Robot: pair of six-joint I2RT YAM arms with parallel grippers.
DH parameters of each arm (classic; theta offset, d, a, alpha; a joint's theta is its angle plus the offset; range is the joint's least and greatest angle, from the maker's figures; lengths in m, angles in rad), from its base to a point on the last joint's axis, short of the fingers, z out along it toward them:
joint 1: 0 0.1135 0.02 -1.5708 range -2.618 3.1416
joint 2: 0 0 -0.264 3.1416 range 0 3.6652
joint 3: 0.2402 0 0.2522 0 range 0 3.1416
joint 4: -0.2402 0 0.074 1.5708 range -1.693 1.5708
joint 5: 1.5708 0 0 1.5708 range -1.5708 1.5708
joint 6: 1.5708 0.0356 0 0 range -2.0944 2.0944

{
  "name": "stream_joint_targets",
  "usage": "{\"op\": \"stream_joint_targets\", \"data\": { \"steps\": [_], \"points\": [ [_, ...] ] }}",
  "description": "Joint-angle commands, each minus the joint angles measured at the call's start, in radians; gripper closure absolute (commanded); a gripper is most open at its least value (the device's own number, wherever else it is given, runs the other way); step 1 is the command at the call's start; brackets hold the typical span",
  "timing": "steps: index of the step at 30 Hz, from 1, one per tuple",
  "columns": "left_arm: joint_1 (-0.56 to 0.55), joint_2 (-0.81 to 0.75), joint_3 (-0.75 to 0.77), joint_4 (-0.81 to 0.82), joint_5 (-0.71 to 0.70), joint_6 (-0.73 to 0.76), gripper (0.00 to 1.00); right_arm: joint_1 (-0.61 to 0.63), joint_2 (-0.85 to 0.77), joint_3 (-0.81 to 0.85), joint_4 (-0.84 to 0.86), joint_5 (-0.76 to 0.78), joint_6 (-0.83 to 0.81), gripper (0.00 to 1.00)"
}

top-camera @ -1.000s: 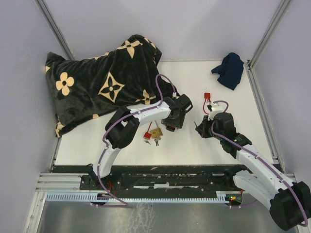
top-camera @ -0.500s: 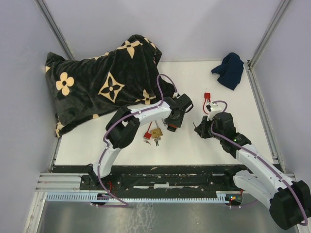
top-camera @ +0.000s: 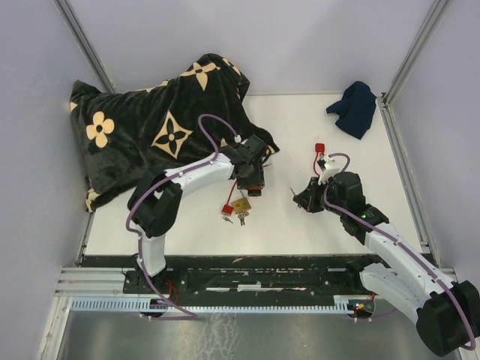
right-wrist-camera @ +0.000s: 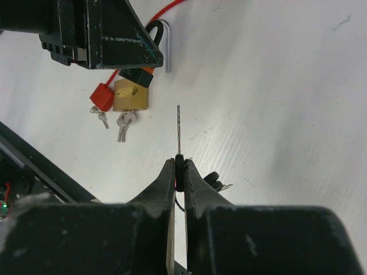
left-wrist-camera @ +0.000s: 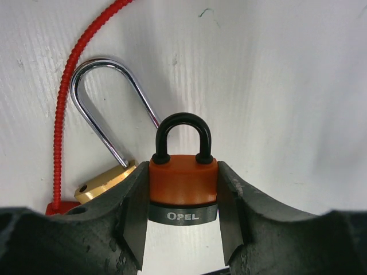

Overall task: Unlock with the key
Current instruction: Pick up the lock from the center of the board, then unlock the lock.

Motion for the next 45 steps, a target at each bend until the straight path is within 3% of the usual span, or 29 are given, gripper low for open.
{"op": "stream_joint_targets", "data": {
  "steps": [1, 5, 19, 45],
  "points": [
    [0.038, -0.145, -0.091, 0.180, 0.119, -0.158, 0.79, 0.014, 0.006, 0.045, 0.117, -0.079, 0.064, 0.98],
    [0.063, -0.227, -0.191, 0.279, 0.165, -0.245, 0.85, 0.037, 0.045, 0.039, 0.187, -0.112, 0.121, 0.98],
    [0.064, -0.280, -0.200, 0.279, 0.156, -0.269, 0.88, 0.197, 0.260, 0.033, 0.439, -0.060, 0.251, 0.98],
    [0.064, -0.299, -0.211, 0.276, 0.146, -0.269, 0.88, 0.222, 0.469, 0.027, 0.648, -0.011, 0.363, 0.98]
  ]
}}
